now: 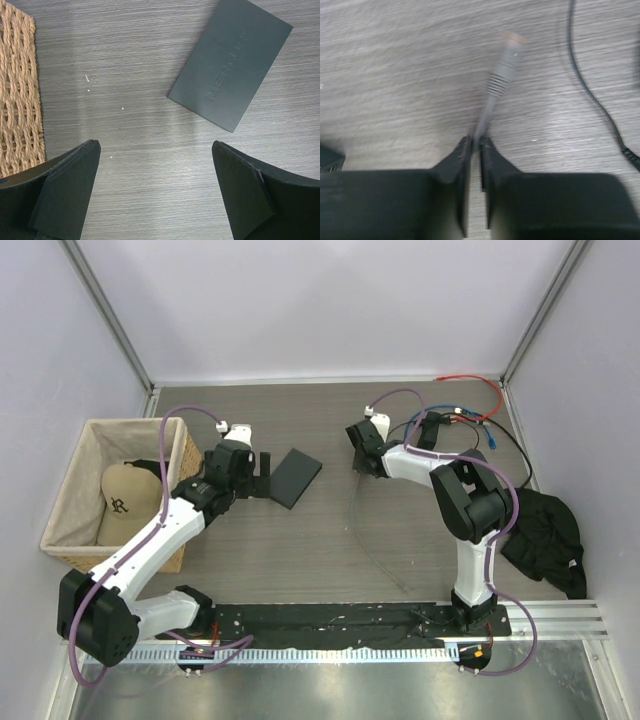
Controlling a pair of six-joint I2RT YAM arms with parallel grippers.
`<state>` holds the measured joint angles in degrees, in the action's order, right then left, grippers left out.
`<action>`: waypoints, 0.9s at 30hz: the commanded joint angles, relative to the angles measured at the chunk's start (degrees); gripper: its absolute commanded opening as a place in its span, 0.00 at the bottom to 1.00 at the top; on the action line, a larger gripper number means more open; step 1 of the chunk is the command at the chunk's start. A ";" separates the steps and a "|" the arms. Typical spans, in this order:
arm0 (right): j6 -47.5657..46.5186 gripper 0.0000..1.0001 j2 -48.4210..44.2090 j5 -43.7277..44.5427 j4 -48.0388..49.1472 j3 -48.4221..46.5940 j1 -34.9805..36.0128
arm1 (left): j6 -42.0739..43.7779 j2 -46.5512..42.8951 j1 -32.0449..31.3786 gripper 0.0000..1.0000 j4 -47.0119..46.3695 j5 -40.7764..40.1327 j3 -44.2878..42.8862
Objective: Insert the plug into the switch port
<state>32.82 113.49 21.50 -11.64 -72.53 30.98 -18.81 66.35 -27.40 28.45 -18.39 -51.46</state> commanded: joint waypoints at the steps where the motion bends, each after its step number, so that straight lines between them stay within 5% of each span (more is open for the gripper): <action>1: -3.80 0.09 -1.08 -7.51 -1.54 1.78 1.45 | 1.05 -1.31 -0.02 1.00 -2.17 0.38 -0.48; 3: -5.13 0.01 -2.22 -9.36 -2.16 3.36 2.15 | 1.14 -1.22 -0.02 1.00 -2.08 0.38 -0.48; 14: -21.73 0.01 -19.52 -32.64 0.47 16.88 2.50 | -5.78 0.97 -0.02 1.00 -4.01 9.23 -1.80; 27: -23.06 0.01 -25.25 -49.53 9.96 22.70 2.50 | -20.73 9.14 -0.02 1.00 -24.57 22.78 1.01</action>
<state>10.59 91.33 -21.80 -7.31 -50.50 33.32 -33.52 73.54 -27.40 15.49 -1.58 -51.27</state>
